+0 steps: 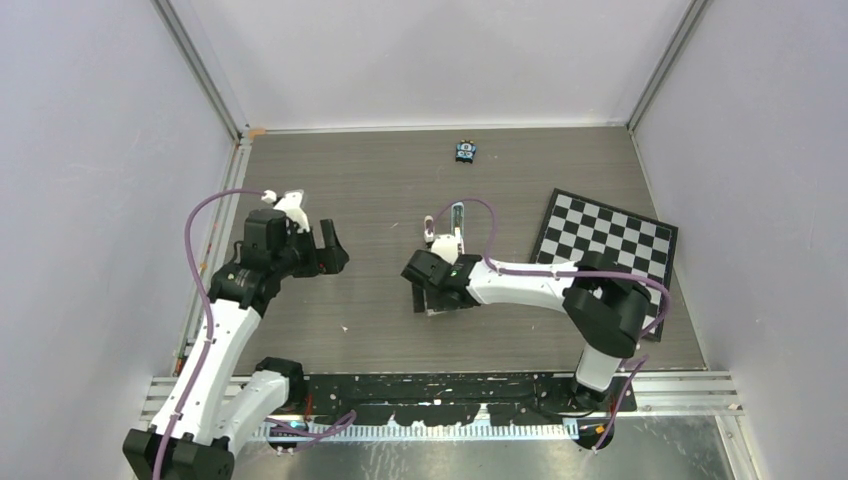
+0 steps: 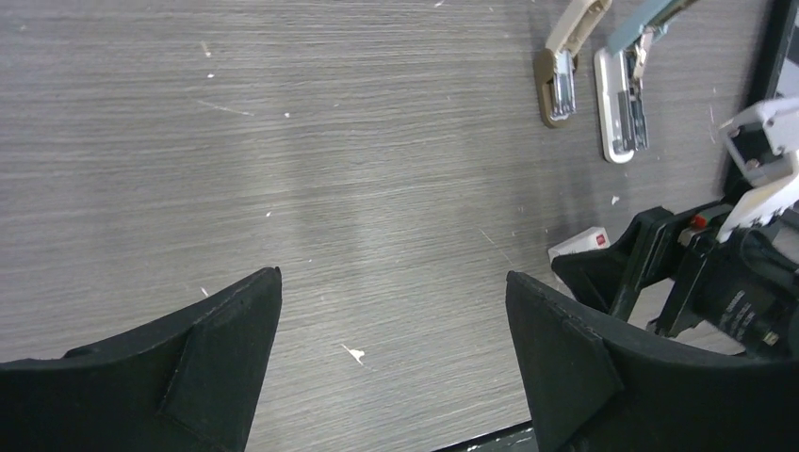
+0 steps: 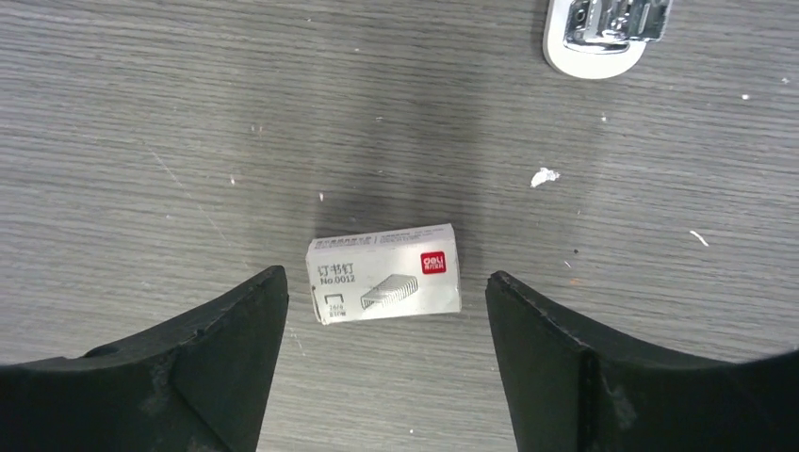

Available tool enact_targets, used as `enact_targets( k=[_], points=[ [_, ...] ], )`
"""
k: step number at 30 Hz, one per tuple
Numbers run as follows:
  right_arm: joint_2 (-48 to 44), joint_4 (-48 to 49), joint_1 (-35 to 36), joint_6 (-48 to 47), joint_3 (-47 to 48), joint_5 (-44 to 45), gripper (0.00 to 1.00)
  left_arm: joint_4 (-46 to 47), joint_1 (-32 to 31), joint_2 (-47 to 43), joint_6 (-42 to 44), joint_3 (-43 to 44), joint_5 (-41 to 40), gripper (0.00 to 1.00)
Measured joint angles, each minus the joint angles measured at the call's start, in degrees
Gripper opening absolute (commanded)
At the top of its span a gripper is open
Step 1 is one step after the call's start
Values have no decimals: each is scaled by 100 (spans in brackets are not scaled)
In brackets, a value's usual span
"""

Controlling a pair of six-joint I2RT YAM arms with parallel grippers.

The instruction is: Load the staples into the stapler

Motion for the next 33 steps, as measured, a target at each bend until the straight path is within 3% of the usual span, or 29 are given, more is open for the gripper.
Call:
enact_targets(
  k=[2,7,16,24,33],
  points=[
    [-142,-2,-2,-46,-44,-39,83,83,-116,-46,157,-50,48,87],
    [-820,144,-254,-269,-308,-389,72,321,-614,-74,695,-105,273,84],
    [-1982,592,-2111,-758,-1231,-1285,62,776,-2293,219,1976,-39,688,81],
    [-2514,789,-3318,-1130,-1716,-2120,59,824,-3985,2070,3375,483,424,78],
    [-3097,896,-3700,-1250,-2105,-2566,59,1043,-4334,3919,3681,1029,186,73]
  ],
)
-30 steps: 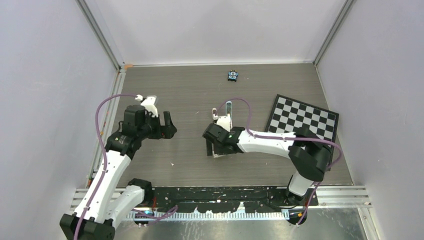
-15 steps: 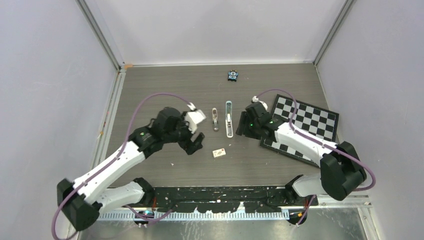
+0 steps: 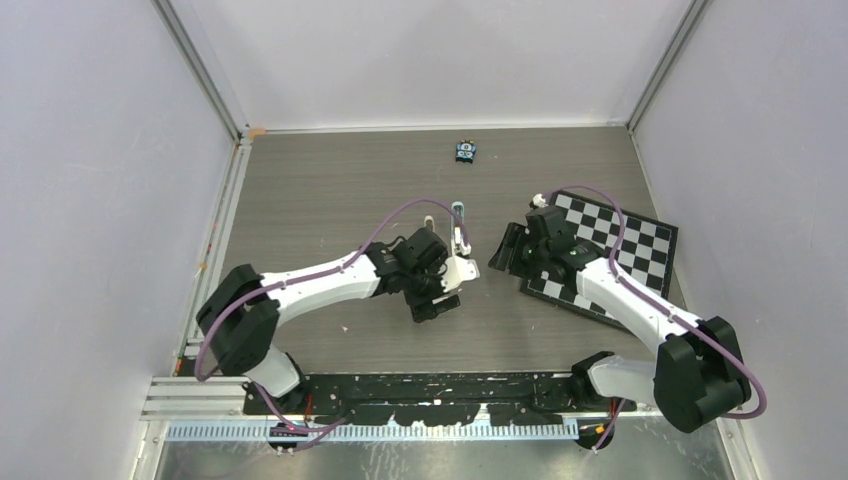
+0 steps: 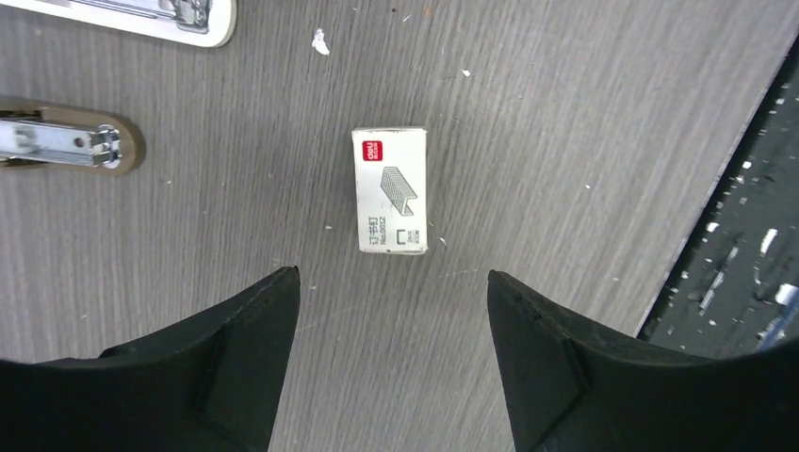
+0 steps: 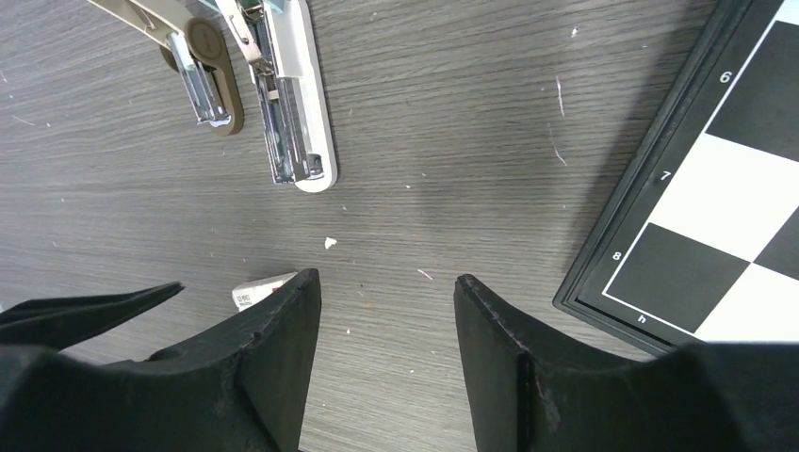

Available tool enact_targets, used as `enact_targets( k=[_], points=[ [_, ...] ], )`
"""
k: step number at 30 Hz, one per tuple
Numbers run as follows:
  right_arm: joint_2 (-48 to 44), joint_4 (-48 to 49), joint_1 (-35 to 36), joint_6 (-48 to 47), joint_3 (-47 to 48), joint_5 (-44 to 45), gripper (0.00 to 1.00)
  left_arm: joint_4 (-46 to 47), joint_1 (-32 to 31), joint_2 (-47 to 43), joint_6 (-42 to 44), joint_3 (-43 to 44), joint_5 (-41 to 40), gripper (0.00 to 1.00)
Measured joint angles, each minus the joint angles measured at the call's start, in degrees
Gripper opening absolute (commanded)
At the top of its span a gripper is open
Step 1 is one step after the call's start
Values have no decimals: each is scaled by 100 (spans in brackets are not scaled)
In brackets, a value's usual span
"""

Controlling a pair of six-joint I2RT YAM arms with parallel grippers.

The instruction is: Load the staples into the stapler

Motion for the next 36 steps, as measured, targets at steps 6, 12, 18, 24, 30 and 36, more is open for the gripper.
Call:
enact_targets(
  k=[6,12,18,24,30,36],
  points=[
    [-85,33,-184,-15,-48,-120,59,166,-17,549,2,59,-83,71],
    [-168,74,-321,-20,-85,-160,59,352,-24,925,-28,170,-105,67],
    [-317,66,-409,-20,-166,-170,59,452,-46,1084,-48,170,-122,63],
    [-422,66,-446,-20,-181,-173,59,570,-85,1121,-66,170,-149,59],
    [-481,61,-466,-20,-188,-173,59,614,-149,1207,-81,144,-195,56],
    [-581,59,-470,-11,-210,-173,58,649,-190,1207,-129,96,-297,45]
  ],
)
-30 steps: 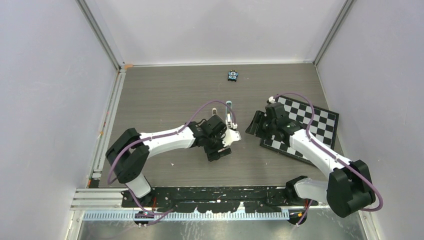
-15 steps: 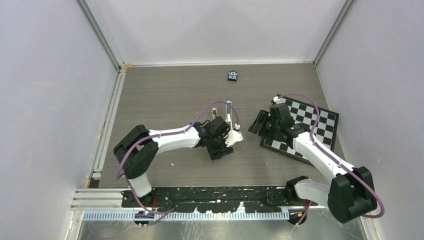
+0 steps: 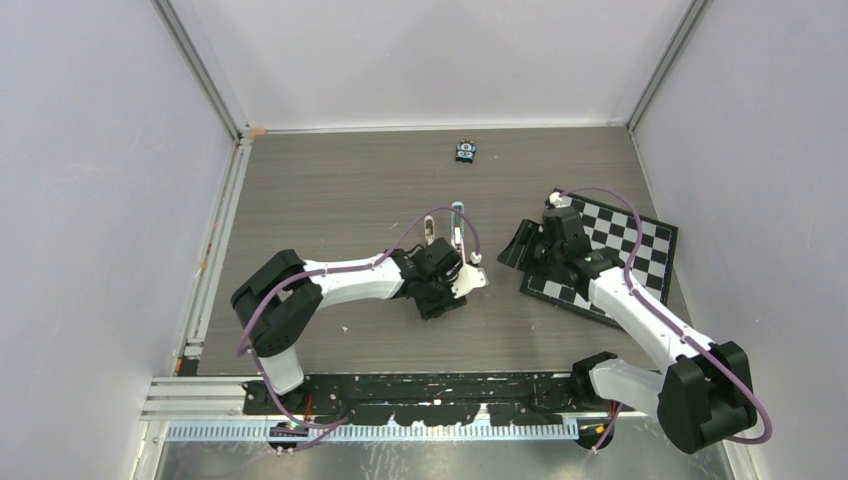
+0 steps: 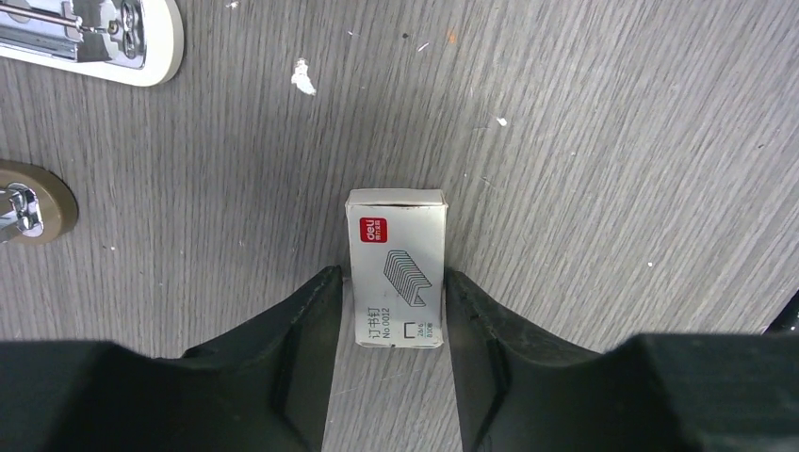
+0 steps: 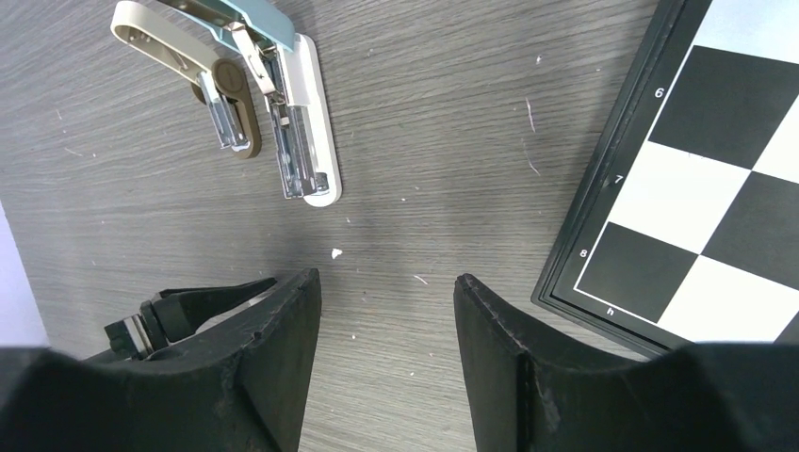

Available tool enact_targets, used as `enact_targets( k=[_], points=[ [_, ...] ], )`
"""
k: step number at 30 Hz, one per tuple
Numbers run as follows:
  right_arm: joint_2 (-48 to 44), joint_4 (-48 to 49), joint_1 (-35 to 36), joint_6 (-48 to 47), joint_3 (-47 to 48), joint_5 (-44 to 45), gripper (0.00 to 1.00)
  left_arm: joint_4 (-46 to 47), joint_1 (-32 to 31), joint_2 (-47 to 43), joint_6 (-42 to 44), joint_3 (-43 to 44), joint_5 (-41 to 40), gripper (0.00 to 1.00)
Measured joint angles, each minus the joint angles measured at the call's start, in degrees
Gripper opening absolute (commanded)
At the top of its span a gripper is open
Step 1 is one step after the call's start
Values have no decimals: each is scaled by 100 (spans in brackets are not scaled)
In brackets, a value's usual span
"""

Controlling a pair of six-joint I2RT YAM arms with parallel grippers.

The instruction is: Load the staples into the stapler

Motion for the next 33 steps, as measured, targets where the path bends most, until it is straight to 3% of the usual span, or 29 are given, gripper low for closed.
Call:
enact_targets(
  k=[10,19,33],
  points=[
    [-61,22,-2,122,-42,-157,58,52,0,0,-42,-28,-85,36],
    [-120,315,-7,501,-192,-581,61,278,-2,-334,-61,-332,-133,35],
    [1196,1928,-11,1375,-334,-2546,67,796,-9,-1937,-94,-1147,-363,34]
  ],
)
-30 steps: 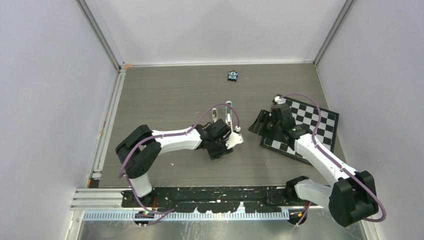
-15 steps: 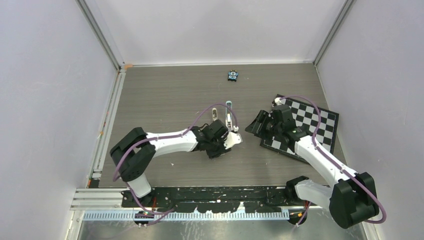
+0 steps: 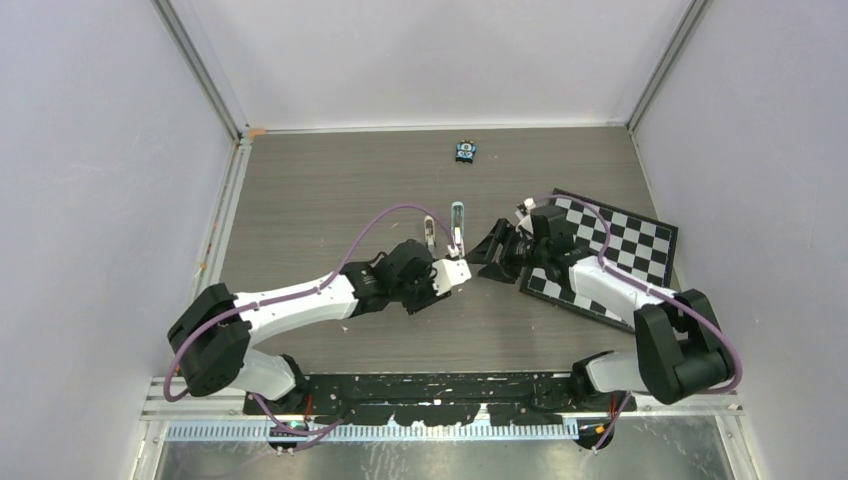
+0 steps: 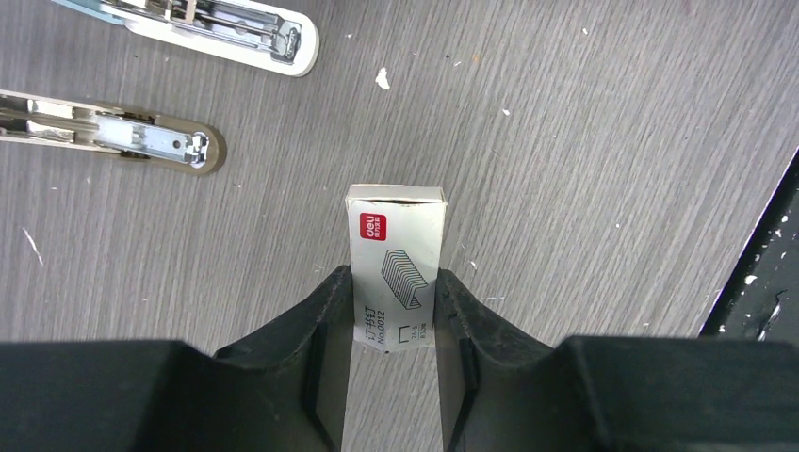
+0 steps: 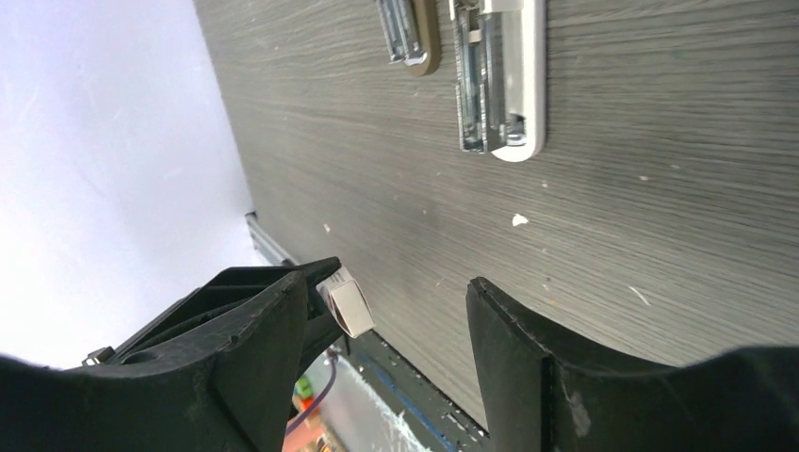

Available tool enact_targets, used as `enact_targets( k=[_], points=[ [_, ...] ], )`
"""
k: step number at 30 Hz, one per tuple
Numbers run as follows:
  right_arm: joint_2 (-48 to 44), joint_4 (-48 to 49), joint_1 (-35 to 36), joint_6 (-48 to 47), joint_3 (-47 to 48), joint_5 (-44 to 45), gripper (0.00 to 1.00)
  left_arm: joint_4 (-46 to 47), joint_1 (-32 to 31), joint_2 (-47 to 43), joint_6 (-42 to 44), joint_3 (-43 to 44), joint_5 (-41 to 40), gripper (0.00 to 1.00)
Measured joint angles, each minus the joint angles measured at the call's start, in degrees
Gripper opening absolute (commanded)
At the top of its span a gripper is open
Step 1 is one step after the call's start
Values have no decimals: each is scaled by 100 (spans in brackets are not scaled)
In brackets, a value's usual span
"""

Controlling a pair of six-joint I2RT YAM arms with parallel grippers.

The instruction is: Load the staples into the stapler

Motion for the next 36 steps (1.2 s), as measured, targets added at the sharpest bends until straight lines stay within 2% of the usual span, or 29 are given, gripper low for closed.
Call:
enact_targets(
  k=[6,11,16,36],
  points=[
    [459,815,63,278,-170,-750,66,72,0,-164,-4,-85,2,32],
    [793,1266,234,446,-269,-1099,61,162,0,-210,-87,-136,42,32],
    [852,1543,382,520,-352,-1252,55,236,0,-326,-111,-175,50,32],
    [1023,2037,629,612,-586,-1462,55,251,26,-487,-146,-227,223,31]
  ],
)
